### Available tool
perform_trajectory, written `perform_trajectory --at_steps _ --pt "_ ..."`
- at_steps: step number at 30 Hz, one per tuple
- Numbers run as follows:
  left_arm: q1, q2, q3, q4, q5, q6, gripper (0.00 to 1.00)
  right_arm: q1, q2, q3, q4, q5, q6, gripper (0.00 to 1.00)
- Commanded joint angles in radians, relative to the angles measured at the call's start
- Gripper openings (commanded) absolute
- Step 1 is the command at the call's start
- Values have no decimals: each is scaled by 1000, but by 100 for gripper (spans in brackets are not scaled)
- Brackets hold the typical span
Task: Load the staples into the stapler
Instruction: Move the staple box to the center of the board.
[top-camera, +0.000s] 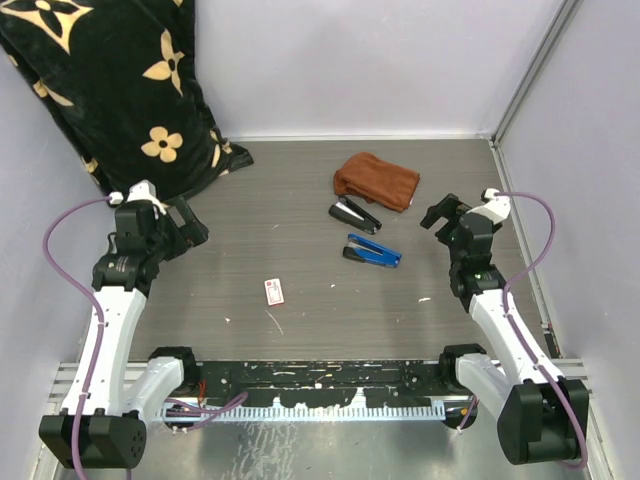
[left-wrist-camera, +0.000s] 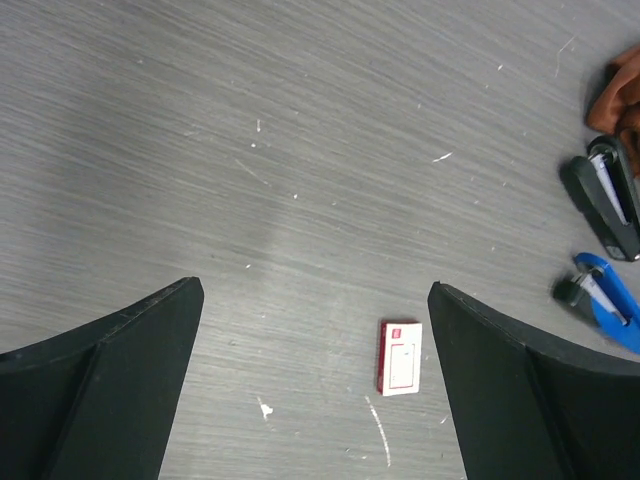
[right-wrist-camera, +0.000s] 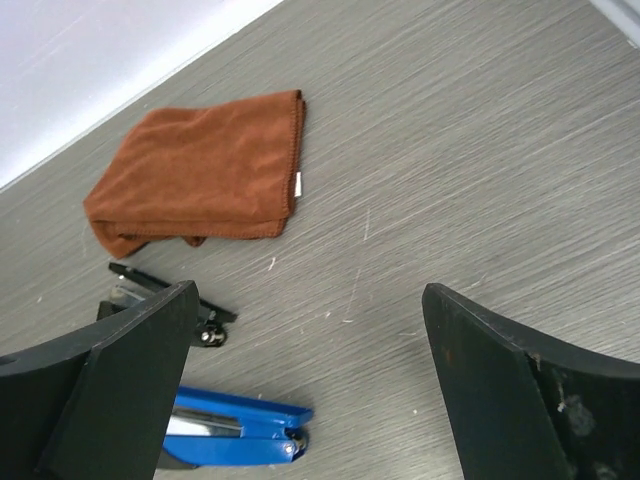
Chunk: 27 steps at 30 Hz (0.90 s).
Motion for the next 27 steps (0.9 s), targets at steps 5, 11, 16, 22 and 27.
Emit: perform_trajectory --at_steps 5,11,16,22,27 --pt "2 -34 6 -20 -56 80 98 1 -36 94 -224 -206 -53 100" --pt "3 -68 -40 52 34 87 98 2 -67 164 -301 -402 -97 100" --pt "2 -90 -43 37 19 152 98 22 -38 177 -368 -497 -115 97" --pt "3 -110 -53 44 101 176 98 263 -14 180 -371 -456 -117 93" --pt "2 -98 -60 39 116 173 98 504 42 194 -375 -254 -1 87"
